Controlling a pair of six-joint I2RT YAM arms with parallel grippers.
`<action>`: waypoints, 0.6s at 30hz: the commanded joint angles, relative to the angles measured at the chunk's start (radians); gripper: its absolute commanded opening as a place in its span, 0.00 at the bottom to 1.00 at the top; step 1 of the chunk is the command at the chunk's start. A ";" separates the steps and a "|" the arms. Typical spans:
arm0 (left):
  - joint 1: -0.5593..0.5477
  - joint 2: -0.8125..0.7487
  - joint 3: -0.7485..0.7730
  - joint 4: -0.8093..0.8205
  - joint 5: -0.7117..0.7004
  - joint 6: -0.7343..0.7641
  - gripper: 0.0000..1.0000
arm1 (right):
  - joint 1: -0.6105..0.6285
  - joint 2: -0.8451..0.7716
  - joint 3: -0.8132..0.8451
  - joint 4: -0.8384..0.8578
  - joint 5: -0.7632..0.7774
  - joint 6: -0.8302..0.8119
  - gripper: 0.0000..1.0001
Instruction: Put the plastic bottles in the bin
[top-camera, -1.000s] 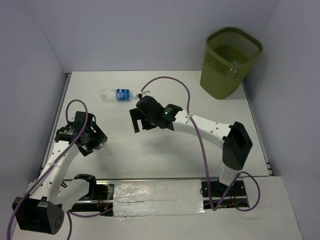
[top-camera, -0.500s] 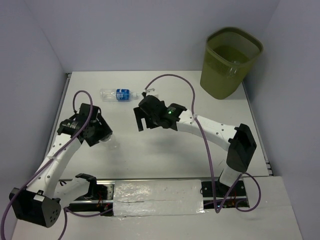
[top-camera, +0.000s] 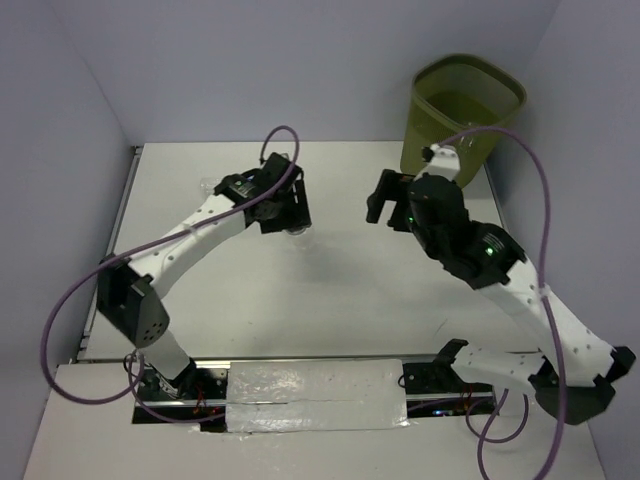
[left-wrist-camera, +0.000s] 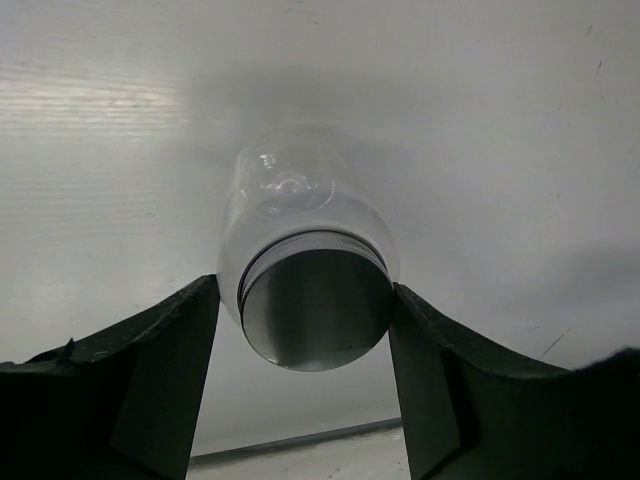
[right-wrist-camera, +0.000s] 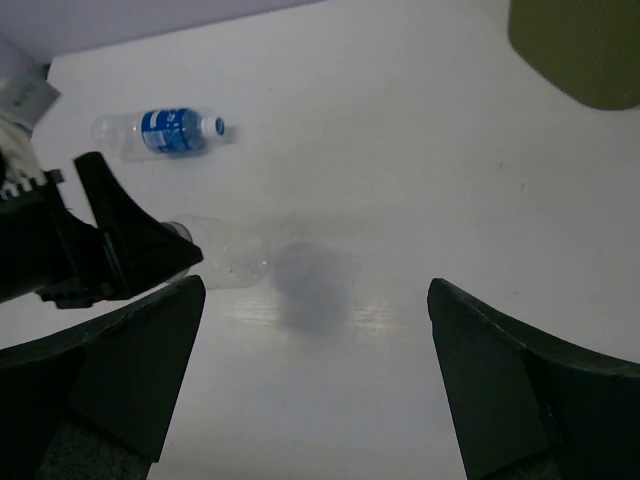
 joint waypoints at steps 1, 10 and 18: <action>-0.058 0.094 0.142 0.005 -0.004 0.064 0.48 | -0.038 -0.103 -0.062 -0.093 0.101 0.037 1.00; -0.161 0.347 0.338 -0.032 0.000 0.102 0.53 | -0.084 -0.182 -0.177 -0.159 0.061 0.090 1.00; -0.183 0.438 0.419 -0.062 0.014 0.119 0.99 | -0.084 -0.161 -0.230 -0.119 0.003 0.096 1.00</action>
